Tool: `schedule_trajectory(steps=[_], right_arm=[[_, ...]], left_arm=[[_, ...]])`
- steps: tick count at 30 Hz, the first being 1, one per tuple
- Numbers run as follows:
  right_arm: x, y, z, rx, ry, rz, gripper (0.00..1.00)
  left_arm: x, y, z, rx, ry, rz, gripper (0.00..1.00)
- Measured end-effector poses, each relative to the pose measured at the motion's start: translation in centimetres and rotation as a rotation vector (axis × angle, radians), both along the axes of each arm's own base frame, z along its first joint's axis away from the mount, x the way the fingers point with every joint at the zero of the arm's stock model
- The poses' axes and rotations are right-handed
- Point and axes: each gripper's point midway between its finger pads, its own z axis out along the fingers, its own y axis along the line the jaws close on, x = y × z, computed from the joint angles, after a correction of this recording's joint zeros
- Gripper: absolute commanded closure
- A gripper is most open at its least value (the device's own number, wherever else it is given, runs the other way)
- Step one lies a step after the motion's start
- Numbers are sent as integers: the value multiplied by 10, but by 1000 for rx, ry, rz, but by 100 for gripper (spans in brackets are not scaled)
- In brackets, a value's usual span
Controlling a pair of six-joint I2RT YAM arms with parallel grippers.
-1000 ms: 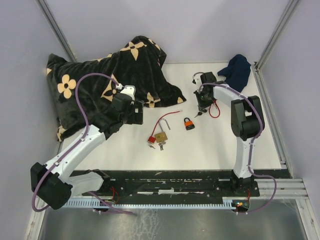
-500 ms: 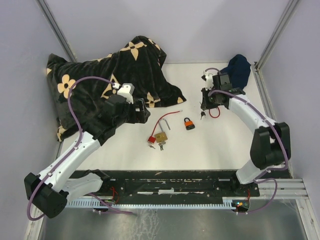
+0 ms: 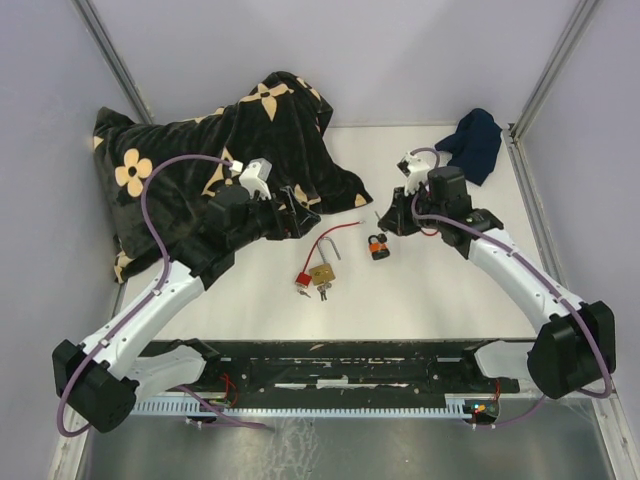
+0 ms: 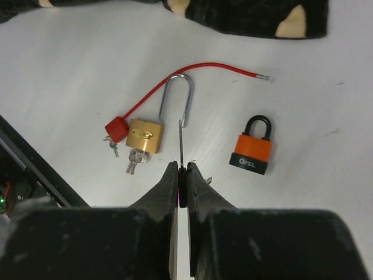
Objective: Unlock with the key
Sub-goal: Pick up the key from the center of the board.
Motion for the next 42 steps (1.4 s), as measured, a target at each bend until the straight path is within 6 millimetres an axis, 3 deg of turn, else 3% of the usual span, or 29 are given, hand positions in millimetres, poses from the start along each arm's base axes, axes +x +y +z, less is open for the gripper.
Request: schedule_trajectory(steps=[11, 19, 26, 36, 42], right_arm=[[-44, 58, 8, 20, -124, 155, 98], [-57, 80, 7, -57, -213, 191, 98], [-70, 101, -1, -168, -281, 240, 98], [-71, 115, 1, -302, -393, 222, 98], [-71, 117, -3, -365, -428, 206, 98]], left_arm=[[0, -17, -3, -139, 135, 27, 19], [-6, -44, -27, -165, 253, 16, 24], [-11, -56, -37, -196, 302, 44, 32], [-13, -62, -58, -201, 358, 95, 54], [-15, -58, -73, -191, 388, 131, 82]])
